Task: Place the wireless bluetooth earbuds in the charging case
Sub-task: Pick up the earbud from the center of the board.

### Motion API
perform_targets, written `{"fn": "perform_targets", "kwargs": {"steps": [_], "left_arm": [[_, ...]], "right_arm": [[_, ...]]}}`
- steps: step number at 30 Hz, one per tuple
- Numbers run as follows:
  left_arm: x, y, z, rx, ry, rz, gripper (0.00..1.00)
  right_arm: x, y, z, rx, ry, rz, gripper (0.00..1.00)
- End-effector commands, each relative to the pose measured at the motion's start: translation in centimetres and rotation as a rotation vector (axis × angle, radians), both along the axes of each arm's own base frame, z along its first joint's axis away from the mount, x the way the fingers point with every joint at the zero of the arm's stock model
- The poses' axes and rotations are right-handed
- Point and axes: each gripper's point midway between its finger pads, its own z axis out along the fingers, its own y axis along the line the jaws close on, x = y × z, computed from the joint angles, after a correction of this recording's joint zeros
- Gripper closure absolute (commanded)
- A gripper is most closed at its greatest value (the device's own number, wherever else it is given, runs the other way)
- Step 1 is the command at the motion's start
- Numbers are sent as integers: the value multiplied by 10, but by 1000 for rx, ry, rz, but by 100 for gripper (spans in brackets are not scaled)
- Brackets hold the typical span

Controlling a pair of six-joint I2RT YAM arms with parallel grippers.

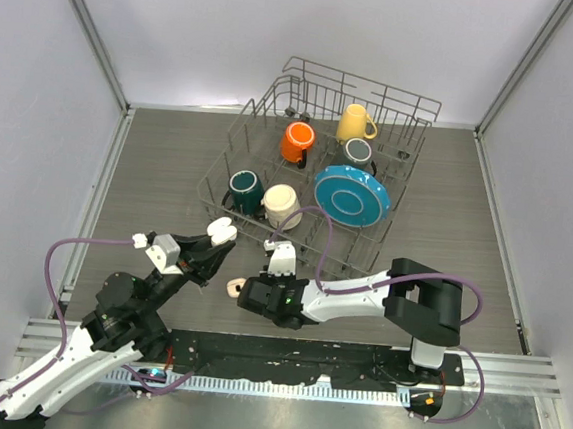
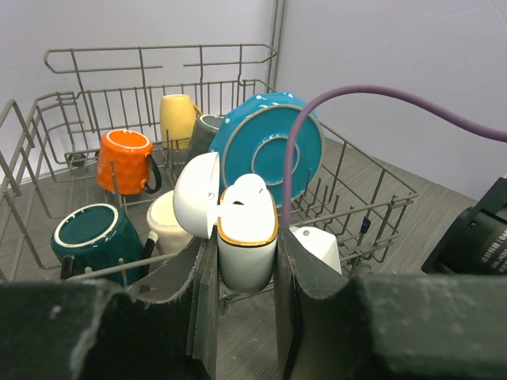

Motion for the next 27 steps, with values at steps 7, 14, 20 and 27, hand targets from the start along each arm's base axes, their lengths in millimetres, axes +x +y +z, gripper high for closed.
{"fn": "perform_targets", "kwargs": {"steps": [7,14,20,27], "left_arm": [[-3,-1,20,-64,-27,-18,100],[-4,2,24,-72,-32,-14,100],[-5,2,24,-68,-32,-14,100],[-4,2,23,-66,-33,-10,100]], "right_arm": [[-51,-1,3,51,195,-22,92],[-50,-1,8,49,186,-13,68],[-43,0,15,1,139,34,60],[-43,9,13,-27,136,68,60]]}}
